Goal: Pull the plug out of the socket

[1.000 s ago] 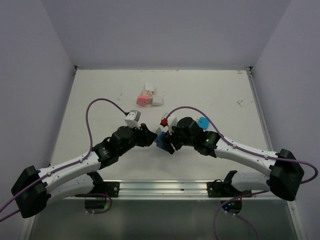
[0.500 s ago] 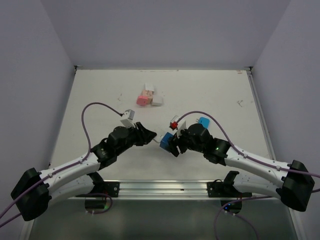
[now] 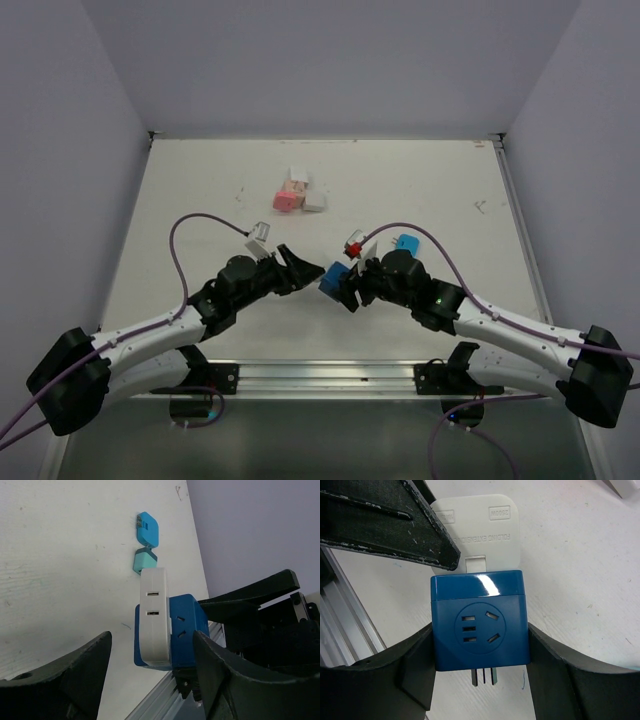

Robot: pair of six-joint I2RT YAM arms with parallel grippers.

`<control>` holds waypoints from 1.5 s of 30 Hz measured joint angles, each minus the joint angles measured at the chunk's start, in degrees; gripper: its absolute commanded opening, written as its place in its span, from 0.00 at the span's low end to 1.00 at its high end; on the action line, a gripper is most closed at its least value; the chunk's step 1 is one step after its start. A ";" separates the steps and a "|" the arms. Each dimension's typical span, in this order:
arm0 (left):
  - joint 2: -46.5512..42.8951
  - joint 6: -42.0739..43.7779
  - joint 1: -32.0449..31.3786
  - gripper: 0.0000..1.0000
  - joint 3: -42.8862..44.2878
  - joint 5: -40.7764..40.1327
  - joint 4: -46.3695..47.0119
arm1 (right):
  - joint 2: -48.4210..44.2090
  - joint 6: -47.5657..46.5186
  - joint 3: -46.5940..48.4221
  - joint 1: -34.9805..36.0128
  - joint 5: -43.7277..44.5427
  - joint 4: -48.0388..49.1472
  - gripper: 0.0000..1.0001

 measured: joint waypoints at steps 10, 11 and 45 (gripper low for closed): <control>1.33 -3.43 0.22 0.53 -1.16 -0.76 5.73 | -0.17 0.87 -1.07 0.00 -0.04 1.81 0.00; 1.64 -3.54 0.22 0.52 -1.16 -0.92 6.14 | -0.20 0.96 -1.07 0.00 -0.04 1.92 0.00; 0.44 -27.52 -0.96 0.00 -5.64 -5.42 13.35 | -9.94 1.99 -5.57 1.05 2.16 5.68 0.00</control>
